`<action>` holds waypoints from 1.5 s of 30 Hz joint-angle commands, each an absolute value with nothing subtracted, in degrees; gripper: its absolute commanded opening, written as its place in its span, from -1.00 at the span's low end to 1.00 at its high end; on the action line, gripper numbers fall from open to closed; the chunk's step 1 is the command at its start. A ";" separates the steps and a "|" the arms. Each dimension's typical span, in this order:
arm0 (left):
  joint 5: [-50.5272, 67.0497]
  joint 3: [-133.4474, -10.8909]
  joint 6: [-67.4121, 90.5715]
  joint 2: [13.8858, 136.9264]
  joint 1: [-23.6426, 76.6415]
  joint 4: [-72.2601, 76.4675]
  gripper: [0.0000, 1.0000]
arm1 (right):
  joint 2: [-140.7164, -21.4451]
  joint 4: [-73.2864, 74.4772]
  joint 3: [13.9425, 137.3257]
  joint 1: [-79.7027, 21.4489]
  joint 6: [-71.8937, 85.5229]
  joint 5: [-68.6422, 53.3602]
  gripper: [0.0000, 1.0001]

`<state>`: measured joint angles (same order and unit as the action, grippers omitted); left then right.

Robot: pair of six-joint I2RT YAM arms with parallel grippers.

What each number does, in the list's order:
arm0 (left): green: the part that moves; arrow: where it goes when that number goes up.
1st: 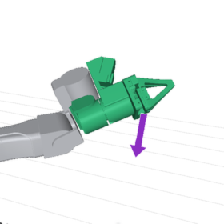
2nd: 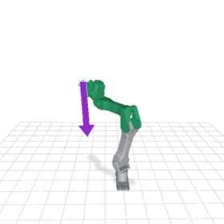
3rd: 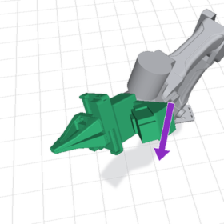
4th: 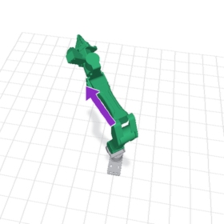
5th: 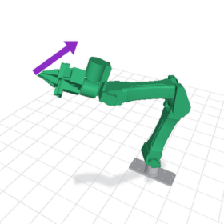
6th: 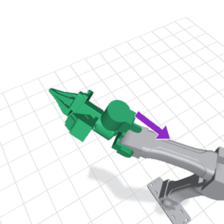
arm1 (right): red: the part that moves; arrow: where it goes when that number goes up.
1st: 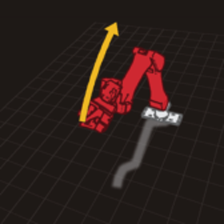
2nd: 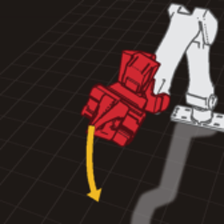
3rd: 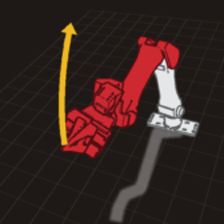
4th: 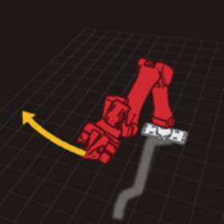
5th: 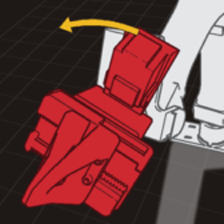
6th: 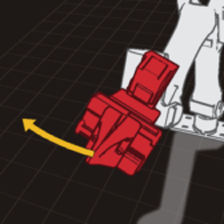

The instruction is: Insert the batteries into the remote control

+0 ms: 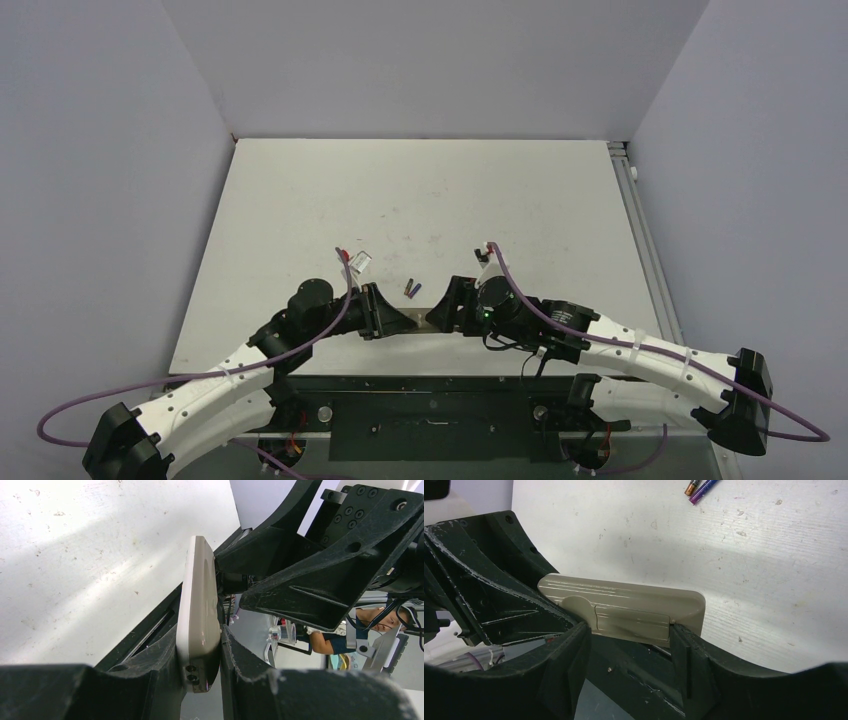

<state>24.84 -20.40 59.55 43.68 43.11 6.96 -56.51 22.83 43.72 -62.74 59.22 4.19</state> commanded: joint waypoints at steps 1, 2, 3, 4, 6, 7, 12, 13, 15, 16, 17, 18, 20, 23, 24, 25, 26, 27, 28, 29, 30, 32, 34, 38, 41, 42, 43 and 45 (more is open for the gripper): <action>25.97 -23.55 59.80 42.89 43.47 10.11 -1.00 | -56.77 22.91 43.86 -63.37 59.56 6.96 0.15; 26.08 -23.55 59.89 42.96 43.46 10.39 -1.00 | -56.82 22.88 43.86 -63.45 59.51 7.13 0.15; 26.18 -23.55 59.98 42.98 43.46 10.58 -1.00 | -56.90 23.04 43.90 -63.50 59.48 7.31 0.15; 26.27 -23.54 60.02 42.98 43.50 10.63 -1.00 | -57.02 23.26 43.98 -63.54 59.53 7.58 0.15; 26.37 -23.47 60.19 42.98 43.48 10.87 -1.00 | -57.15 23.31 44.03 -63.63 59.47 7.88 0.15; 26.47 -23.40 60.28 42.98 43.50 11.02 -1.00 | -57.21 23.28 44.03 -63.71 59.41 7.96 0.15; 26.87 -23.29 60.80 43.06 43.46 12.00 -1.00 | -57.99 23.21 44.21 -63.85 59.25 8.24 0.15; 27.03 -23.21 60.94 43.14 43.57 12.30 -1.00 | -58.07 23.28 44.25 -63.97 59.20 8.38 0.15; 27.18 -23.20 61.07 43.23 43.72 12.75 -1.00 | -58.39 23.21 44.30 -64.01 59.24 8.59 0.15; 27.16 -23.18 61.08 43.24 43.87 12.89 -1.00 | -58.56 23.13 44.36 -64.11 59.16 8.61 0.15; 27.16 -23.20 61.08 43.30 44.00 13.06 -1.00 | -58.81 23.11 44.40 -64.15 59.15 8.69 0.15; 27.16 -23.20 61.13 43.33 44.11 13.24 -1.00 | -59.04 23.10 44.53 -64.18 59.10 8.77 0.15; 27.24 -23.20 61.22 43.25 44.31 13.68 -1.00 | -59.42 23.10 44.69 -64.25 59.12 8.87 0.15; 27.55 -23.13 61.41 43.01 44.38 14.07 -1.00 | -59.93 22.90 44.69 -64.36 59.06 8.88 0.15; 27.70 -23.01 61.62 42.92 44.36 14.33 -1.00 | -60.02 22.75 44.59 -64.42 59.15 8.81 0.15; 27.95 -22.76 61.99 42.89 44.34 15.28 -1.00 | -60.15 22.52 44.52 -64.42 59.19 8.68 0.15; 28.28 -22.50 62.43 42.89 44.37 16.15 -1.00 | -60.20 22.22 44.36 -64.42 59.28 8.46 0.15; 28.66 -22.30 63.05 42.93 44.34 16.92 -1.00 | -60.20 21.90 44.12 -64.42 59.32 8.30 0.15; 29.05 -22.10 63.44 42.97 44.35 17.68 -1.00 | -60.20 21.62 43.98 -64.42 59.52 8.12 0.15; 29.35 -21.99 63.65 43.01 44.31 18.15 -1.00 | -60.23 21.36 43.76 -64.42 59.61 7.90 0.15; 29.56 -21.91 63.90 42.97 44.35 18.53 -1.00 | -60.21 20.86 43.57 -64.41 59.79 7.61 0.15; 29.98 -21.65 64.59 42.90 44.38 19.49 -1.00 | -60.01 19.71 42.99 -64.42 59.98 6.88 0.15; 30.34 -21.41 65.28 42.96 44.26 20.48 -1.00 | -59.74 18.61 42.41 -64.42 60.27 5.88 0.16; 31.23 -20.77 66.86 43.06 44.14 22.98 -1.00 | -58.69 17.02 41.13 -64.34 60.88 4.50 0.16; 31.75 -20.45 67.73 43.15 44.09 24.45 -1.00 | -57.95 16.24 40.34 -64.17 61.24 3.58 0.17; 31.87 -20.28 68.02 43.11 44.01 24.82 -1.00 | -57.70 15.97 40.08 -64.10 61.33 3.26 0.17; 31.99 -20.16 68.43 43.15 43.94 25.25 -1.00 | -57.40 15.67 39.77 -63.95 61.41 2.87 0.17; 32.16 -19.88 68.99 43.12 43.82 25.99 -1.00 | -56.71 14.69 38.98 -63.50 61.63 1.72 0.17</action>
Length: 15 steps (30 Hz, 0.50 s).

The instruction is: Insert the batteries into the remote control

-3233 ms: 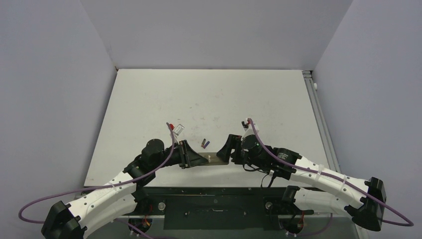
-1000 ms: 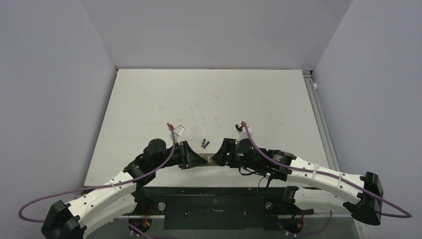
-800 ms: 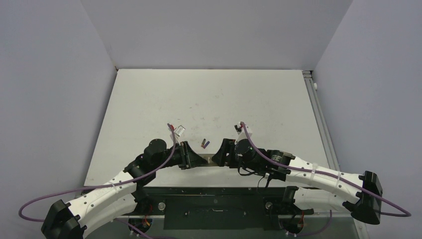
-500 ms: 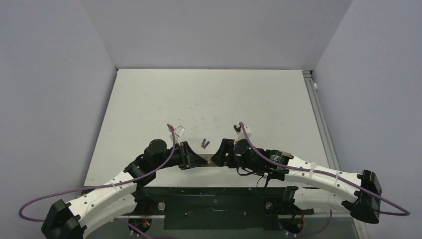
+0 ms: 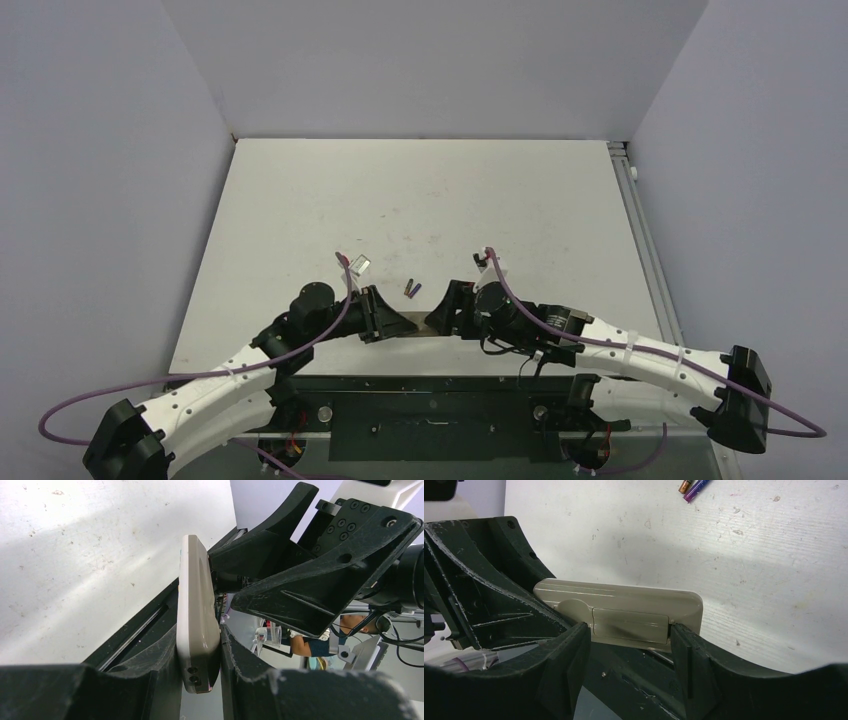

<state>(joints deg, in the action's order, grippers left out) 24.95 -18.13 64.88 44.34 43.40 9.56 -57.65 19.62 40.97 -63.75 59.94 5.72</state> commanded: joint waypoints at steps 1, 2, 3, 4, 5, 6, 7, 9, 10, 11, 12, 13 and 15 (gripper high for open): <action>32.35 -19.66 69.26 43.16 43.80 26.46 -1.00 | -56.43 14.09 38.49 -63.19 61.73 1.05 0.17; 32.41 -19.50 69.52 43.23 43.74 26.86 -1.00 | -56.09 13.19 38.03 -62.82 61.95 0.57 0.17; 32.51 -19.37 69.80 43.32 43.72 27.37 -1.00 | -55.77 12.50 37.55 -62.45 62.09 -0.81 0.18; 32.62 -19.27 70.05 43.33 43.75 27.71 -1.00 | -55.51 11.82 37.00 -61.97 62.24 -1.72 0.18; 32.69 -19.19 70.31 43.41 43.72 28.03 -1.00 | -55.16 11.15 36.47 -61.54 62.45 -2.54 0.18; 32.69 -19.09 70.43 43.44 43.75 28.27 -1.00 | -54.85 10.51 36.05 -61.04 62.66 -3.31 0.18; 32.70 -19.07 70.48 43.49 43.77 28.33 -1.00 | -54.58 9.86 35.55 -60.56 62.75 -4.06 0.17; 32.71 -19.03 70.57 43.50 43.67 28.31 -1.00 | -54.05 8.73 34.88 -59.96 62.99 -5.19 0.18; 32.65 -18.99 70.58 43.50 43.61 28.28 -1.00 | -53.86 8.14 34.55 -59.76 63.14 -5.75 0.17; 32.57 -18.99 70.58 43.51 43.66 28.20 -1.00 | -53.63 7.48 34.28 -59.52 63.30 -6.29 0.17; 32.44 -18.98 70.51 43.54 43.61 27.95 -1.00 | -53.40 6.83 33.95 -59.34 63.47 -6.71 0.18; 32.27 -18.98 70.37 43.63 43.62 27.69 -1.00 | -53.09 6.04 33.43 -59.25 63.67 -7.38 0.17; 32.02 -18.91 70.23 43.88 43.63 27.34 -1.00 | -52.80 4.60 32.82 -58.89 64.08 -8.31 0.17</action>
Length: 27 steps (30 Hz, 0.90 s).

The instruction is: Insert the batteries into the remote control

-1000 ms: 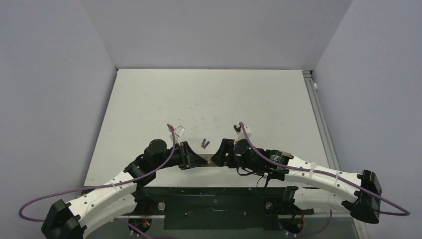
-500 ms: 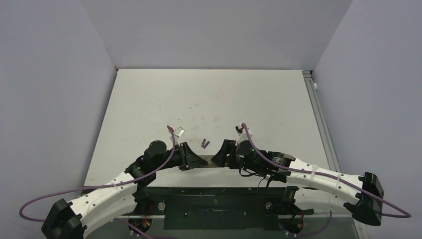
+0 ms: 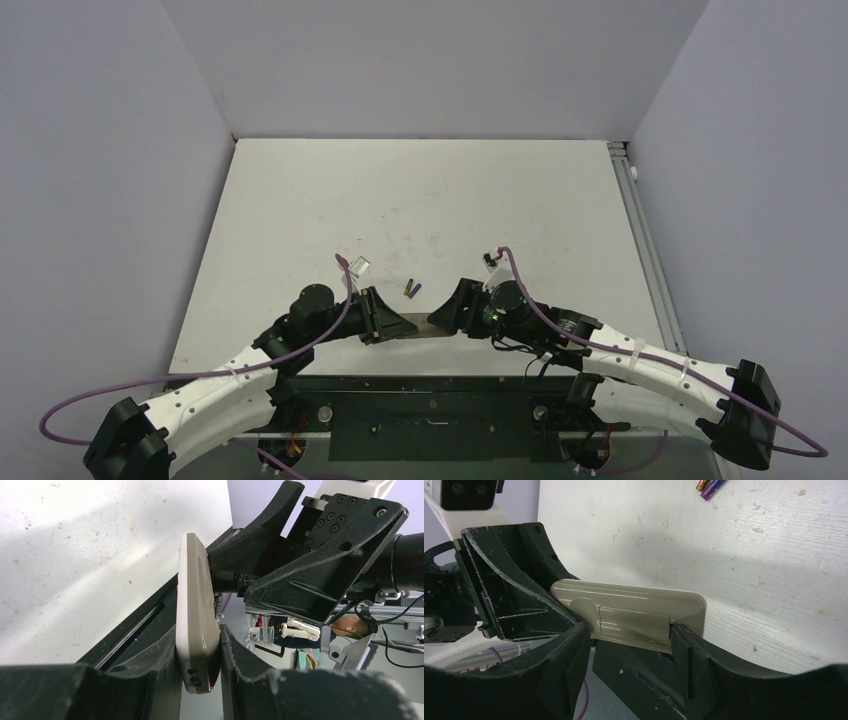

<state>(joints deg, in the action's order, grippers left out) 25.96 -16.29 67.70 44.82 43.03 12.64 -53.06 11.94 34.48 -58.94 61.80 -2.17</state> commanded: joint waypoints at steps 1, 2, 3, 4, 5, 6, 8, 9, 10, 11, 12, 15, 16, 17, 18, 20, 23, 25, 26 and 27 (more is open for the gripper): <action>31.94 -18.83 70.23 44.05 43.66 27.34 -1.00 | -52.67 3.88 32.52 -58.76 64.32 -8.75 0.17; 31.95 -18.81 70.22 44.20 43.66 27.44 -1.00 | -52.57 3.26 32.19 -58.67 64.54 -9.10 0.17; 31.91 -18.81 70.22 44.36 43.63 27.50 -1.00 | -52.48 2.73 31.91 -58.59 64.75 -9.40 0.17; 31.90 -18.79 70.28 44.45 43.68 27.57 -1.00 | -52.45 2.20 31.64 -58.51 64.91 -9.67 0.17; 31.93 -18.81 70.26 44.61 43.66 27.64 -1.00 | -52.39 1.60 31.44 -58.42 65.04 -9.81 0.17; 31.93 -18.81 70.28 44.72 43.68 27.68 -1.00 | -52.31 1.19 31.36 -58.42 65.16 -9.96 0.17; 31.95 -18.81 70.23 44.87 43.61 27.69 -1.00 | -52.27 0.48 31.14 -58.36 65.32 -10.32 0.17; 31.89 -18.81 70.22 44.94 43.61 27.69 -1.00 | -52.26 0.46 31.06 -58.34 65.39 -10.43 0.17; 31.84 -18.81 70.22 45.04 43.64 27.66 -1.00 | -52.21 0.44 31.11 -58.36 65.43 -10.61 0.17; 31.74 -18.81 70.16 45.08 43.61 27.62 -1.00 | -52.14 -1.16 30.97 -58.30 65.56 -10.77 0.17; 31.63 -18.81 69.99 45.15 43.67 27.38 -1.00 | -52.07 -1.71 30.94 -58.31 65.65 -10.88 0.17; 30.85 -18.97 69.08 45.26 43.63 25.29 -1.00 | -51.71 -2.46 30.79 -58.35 65.78 -10.90 0.17; 30.59 -19.06 68.82 45.19 43.68 24.74 -1.00 | -51.54 -2.63 30.78 -58.33 65.76 -10.90 0.17; 30.32 -19.26 68.44 45.18 43.67 23.78 -1.00 | -51.37 -2.78 30.76 -58.29 65.88 -10.90 0.17; 29.94 -19.51 67.87 45.18 43.67 22.55 -1.00 | -51.19 -2.92 30.79 -58.30 65.86 -10.90 0.17; 29.07 -20.15 66.81 45.26 43.69 20.83 -1.00 | -50.89 -3.38 30.69 -58.27 65.96 -10.90 0.17; 28.60 -20.38 66.24 45.64 43.70 19.44 -1.00 | -50.42 -3.83 30.53 -58.19 66.21 -10.94 0.17; 28.15 -20.47 65.83 45.98 43.75 18.53 -1.00 | -50.14 -3.89 30.52 -58.21 66.35 -10.91 0.17; 27.91 -20.55 65.69 46.11 43.70 18.19 -1.00 | -49.94 -3.88 30.58 -58.23 66.30 -10.90 0.16; 27.68 -20.61 65.54 46.26 43.76 17.85 -1.00 | -49.80 -3.89 30.58 -58.21 66.34 -10.90 0.16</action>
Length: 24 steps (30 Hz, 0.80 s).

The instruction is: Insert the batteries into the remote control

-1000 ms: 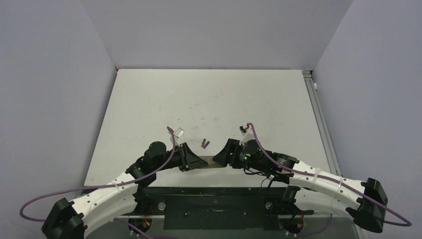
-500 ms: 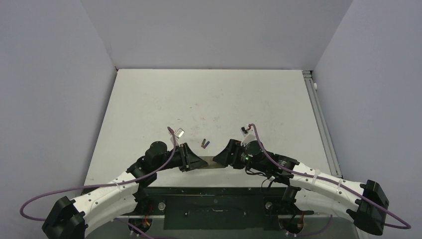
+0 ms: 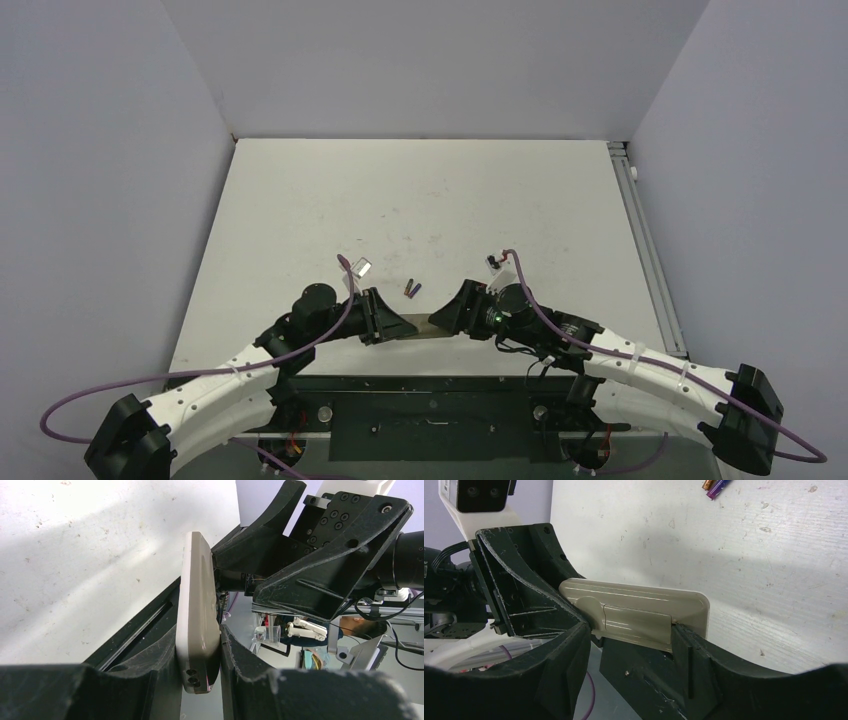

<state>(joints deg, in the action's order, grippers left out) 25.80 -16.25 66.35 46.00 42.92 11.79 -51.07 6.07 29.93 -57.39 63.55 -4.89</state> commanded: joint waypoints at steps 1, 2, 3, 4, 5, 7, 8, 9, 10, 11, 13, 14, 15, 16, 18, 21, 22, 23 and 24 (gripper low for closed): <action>27.36 -20.69 65.33 46.51 43.72 17.44 -1.00 | -49.65 -3.88 30.59 -58.20 66.28 -10.90 0.16; 27.04 -20.78 65.04 46.64 43.75 16.81 -1.00 | -49.46 -3.91 30.73 -58.25 66.31 -10.90 0.16; 26.54 -20.94 64.79 46.79 43.73 16.21 -1.00 | -49.34 -3.89 30.75 -58.27 66.32 -10.90 0.16; 26.20 -21.04 64.58 46.90 43.77 15.76 -1.00 | -49.20 -3.84 30.85 -58.25 66.32 -10.90 0.16; 25.93 -21.09 64.38 47.07 43.75 15.35 -1.00 | -49.10 -3.72 30.92 -58.21 66.28 -10.90 0.16; 25.40 -21.18 64.21 47.32 43.70 14.72 -1.00 | -48.92 -3.70 31.02 -58.27 66.28 -10.90 0.16; 25.15 -21.18 64.12 47.43 43.76 14.21 -1.00 | -48.87 -3.69 31.13 -58.25 66.20 -10.90 0.16; 24.95 -21.26 64.03 47.52 43.77 13.81 -1.00 | -48.79 -3.76 31.17 -58.21 66.24 -10.90 0.16; 24.74 -21.27 63.99 47.62 43.74 13.67 -1.00 | -48.79 -3.71 31.26 -58.22 66.17 -10.90 0.16; 24.58 -21.32 63.99 47.71 43.69 13.42 -1.00 | -48.80 -3.73 31.36 -58.23 66.03 -10.90 0.16; 24.20 -21.35 63.98 47.89 43.75 13.00 -1.00 | -48.76 -3.69 31.46 -58.22 66.00 -10.90 0.16; 23.85 -21.36 63.90 47.98 43.69 12.74 -1.00 | -48.70 -3.74 31.53 -58.21 65.95 -10.90 0.16; 23.65 -21.36 63.90 48.06 43.68 12.52 -1.00 | -48.74 -3.72 31.62 -58.26 65.91 -10.90 0.16; 23.43 -21.36 63.90 48.22 43.68 12.33 -1.00 | -48.70 -3.63 31.63 -58.25 65.90 -10.90 0.16; 23.11 -21.36 63.90 48.40 43.68 12.07 -1.00 | -48.65 -3.59 31.66 -58.24 65.84 -10.90 0.16; 22.38 -21.60 63.90 48.73 43.62 11.46 -1.00 | -48.47 -3.33 31.79 -58.22 65.76 -10.82 0.16; 22.14 -21.62 63.87 48.77 43.67 11.29 -1.00 | -48.48 -3.20 31.88 -58.21 65.79 -10.81 0.16; 21.95 -21.70 63.82 48.90 43.68 11.07 -1.00 | -48.43 -3.19 32.01 -58.23 65.72 -10.81 0.16; 21.78 -21.77 63.81 49.01 43.66 10.85 -1.00 | -48.38 -3.09 32.07 -58.22 65.66 -10.81 0.16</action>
<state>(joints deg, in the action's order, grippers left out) 25.28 -18.57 64.49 48.10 43.11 9.52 -50.24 6.72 29.87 -57.34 63.51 -4.45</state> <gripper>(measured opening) 0.235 0.586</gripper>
